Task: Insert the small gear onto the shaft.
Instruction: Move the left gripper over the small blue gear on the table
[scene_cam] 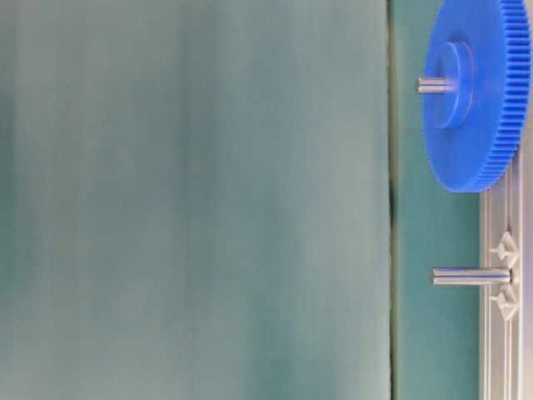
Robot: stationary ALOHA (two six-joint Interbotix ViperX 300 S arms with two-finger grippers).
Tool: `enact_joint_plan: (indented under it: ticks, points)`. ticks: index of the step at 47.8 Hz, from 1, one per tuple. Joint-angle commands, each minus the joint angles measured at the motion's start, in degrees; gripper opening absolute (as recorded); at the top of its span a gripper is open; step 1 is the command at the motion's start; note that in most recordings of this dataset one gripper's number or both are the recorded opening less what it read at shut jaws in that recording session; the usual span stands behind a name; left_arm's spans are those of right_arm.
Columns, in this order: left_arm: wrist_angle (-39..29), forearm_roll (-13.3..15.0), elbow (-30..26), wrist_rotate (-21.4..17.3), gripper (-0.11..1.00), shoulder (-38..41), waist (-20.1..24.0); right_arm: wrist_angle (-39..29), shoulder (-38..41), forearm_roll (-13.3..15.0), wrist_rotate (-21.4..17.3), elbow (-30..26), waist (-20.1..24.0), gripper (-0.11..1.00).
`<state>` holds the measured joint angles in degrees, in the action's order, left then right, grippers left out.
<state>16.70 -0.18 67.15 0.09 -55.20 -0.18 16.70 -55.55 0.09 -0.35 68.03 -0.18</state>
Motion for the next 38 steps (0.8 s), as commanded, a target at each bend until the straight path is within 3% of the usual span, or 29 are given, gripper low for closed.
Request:
enact_joint_plan:
  ticks: [1,4,7,17,26,38]
  points:
    - [-2.9,-0.3,-4.0,3.9,0.1,4.4,-1.3,0.3,0.7,-0.4,-0.3,-1.5,-0.4,0.16]
    - [-6.1,-0.4,-6.2,6.7,0.06,7.1,-1.8,-2.8,0.7,-2.1,-0.6,-2.1,-0.5,0.19]
    - [-8.4,-1.0,-8.3,8.8,-0.01,9.6,-2.4,-7.9,0.8,-3.0,-1.1,-3.3,-0.7,0.1]
    - [-12.5,-1.1,-13.1,7.3,-0.01,16.3,-4.7,-23.8,0.8,-3.0,-1.3,-6.9,-0.9,0.03]
    - [-21.1,-1.1,-17.3,6.0,-0.01,23.0,-6.0,-27.6,1.6,-3.0,-1.4,-7.3,-1.0,0.03]
    - [-23.6,-1.1,-21.0,6.2,-0.01,31.3,-7.0,-32.1,3.4,-3.0,-1.5,-7.4,-2.0,0.03]
